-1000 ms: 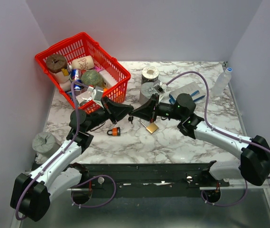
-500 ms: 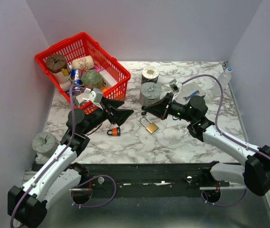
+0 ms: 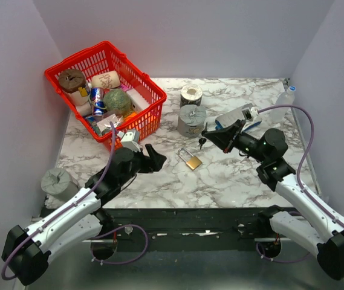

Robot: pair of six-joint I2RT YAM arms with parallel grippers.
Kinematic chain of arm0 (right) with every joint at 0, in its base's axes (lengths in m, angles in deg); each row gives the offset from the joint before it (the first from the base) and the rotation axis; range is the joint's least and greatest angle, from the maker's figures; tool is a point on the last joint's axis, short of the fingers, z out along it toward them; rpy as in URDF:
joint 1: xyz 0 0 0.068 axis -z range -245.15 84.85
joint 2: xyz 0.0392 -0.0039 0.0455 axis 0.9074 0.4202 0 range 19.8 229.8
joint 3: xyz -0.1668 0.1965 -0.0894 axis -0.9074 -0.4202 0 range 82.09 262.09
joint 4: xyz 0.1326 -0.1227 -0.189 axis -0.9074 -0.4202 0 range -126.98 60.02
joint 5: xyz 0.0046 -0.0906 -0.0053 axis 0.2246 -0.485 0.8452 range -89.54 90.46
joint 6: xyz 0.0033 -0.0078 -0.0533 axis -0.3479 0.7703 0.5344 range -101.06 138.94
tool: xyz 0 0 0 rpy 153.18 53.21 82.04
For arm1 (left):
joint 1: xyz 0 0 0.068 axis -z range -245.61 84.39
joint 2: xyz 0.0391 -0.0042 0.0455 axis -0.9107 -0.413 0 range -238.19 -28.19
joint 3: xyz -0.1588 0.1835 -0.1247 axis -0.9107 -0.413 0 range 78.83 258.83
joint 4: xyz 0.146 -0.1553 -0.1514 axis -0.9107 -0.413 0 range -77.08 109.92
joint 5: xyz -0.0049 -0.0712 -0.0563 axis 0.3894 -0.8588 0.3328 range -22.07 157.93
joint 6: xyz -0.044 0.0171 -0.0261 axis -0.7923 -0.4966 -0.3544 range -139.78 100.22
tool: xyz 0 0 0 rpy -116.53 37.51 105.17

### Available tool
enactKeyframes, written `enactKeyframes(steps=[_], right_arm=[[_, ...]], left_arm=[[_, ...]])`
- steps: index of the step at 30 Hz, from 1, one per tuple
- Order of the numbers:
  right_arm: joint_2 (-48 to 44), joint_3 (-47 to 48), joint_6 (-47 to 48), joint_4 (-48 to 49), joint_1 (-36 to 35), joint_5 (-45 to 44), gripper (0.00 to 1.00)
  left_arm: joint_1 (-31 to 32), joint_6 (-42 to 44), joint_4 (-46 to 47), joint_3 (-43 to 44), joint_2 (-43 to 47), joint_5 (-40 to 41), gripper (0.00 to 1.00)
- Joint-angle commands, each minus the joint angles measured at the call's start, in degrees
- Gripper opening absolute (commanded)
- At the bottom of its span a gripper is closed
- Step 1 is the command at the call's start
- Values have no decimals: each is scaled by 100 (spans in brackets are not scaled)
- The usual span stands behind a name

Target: Unlock with the key

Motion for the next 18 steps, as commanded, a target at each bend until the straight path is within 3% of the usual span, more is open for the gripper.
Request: enactKeyframes(steps=[1, 5, 10, 18], right_arm=[[-482, -143, 441, -636, 26, -408, 1], [-868, -292, 591, -873, 34, -592, 1], [-1080, -336, 749, -1014, 26, -575, 1], [-1212, -389, 714, -1032, 34, -514, 1]], left_arm=[[68, -1152, -971, -289, -215, 848, 89], [51, -1680, -1088, -586, -391, 744, 97], [-11, -2137, -623, -1053, -540, 629, 99], [-108, -1839, -200, -1010, -1489, 365, 99]])
